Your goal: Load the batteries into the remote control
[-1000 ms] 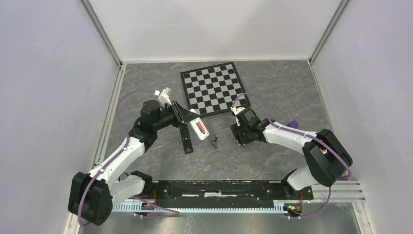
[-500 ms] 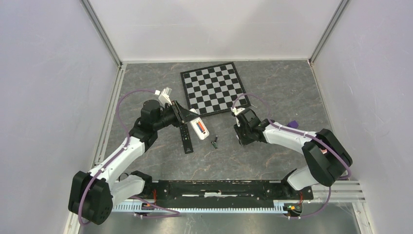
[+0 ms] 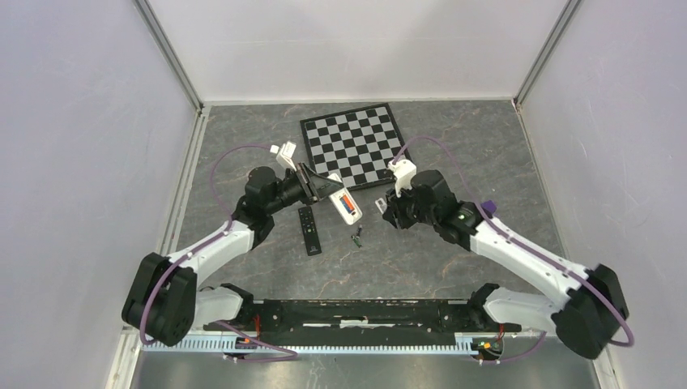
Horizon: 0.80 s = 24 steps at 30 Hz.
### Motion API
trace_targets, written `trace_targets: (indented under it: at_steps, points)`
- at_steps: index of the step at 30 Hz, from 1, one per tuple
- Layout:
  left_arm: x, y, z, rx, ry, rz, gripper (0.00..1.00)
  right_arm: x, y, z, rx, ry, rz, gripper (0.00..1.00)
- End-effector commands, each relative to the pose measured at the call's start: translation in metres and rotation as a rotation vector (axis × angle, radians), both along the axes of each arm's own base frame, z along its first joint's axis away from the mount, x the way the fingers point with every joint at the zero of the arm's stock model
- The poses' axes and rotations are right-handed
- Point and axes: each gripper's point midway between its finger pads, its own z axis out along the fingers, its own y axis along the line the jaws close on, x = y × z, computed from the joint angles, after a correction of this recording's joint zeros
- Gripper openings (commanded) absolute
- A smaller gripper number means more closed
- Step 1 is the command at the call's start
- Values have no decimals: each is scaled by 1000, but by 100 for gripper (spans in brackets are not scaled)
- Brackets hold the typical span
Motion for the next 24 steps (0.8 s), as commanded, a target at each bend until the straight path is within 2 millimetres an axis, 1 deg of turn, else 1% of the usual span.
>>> trace_targets:
  at_steps: [1,3,6,8,11,18,24]
  points:
    - [2,-12,39,-131,-174,-15,2,-9,27,73,167,-187,147,25]
    - [4,-13,39,-147,-184,-11,2,-16,32,88,194,-231,193,24]
    - [-1,-18,50,-194,-229,-33,2,-24,40,102,210,-270,260,21]
    - [-7,-20,56,-213,-267,-55,2,-28,45,107,213,-283,288,21]
    - [-12,-20,58,-217,-296,-67,2,-29,52,113,204,-306,288,21]
    - [-17,-17,58,-228,-286,-62,2,-22,63,126,201,-316,254,22]
    - [-15,-15,60,-223,-268,-41,2,-19,69,121,160,-308,233,22]
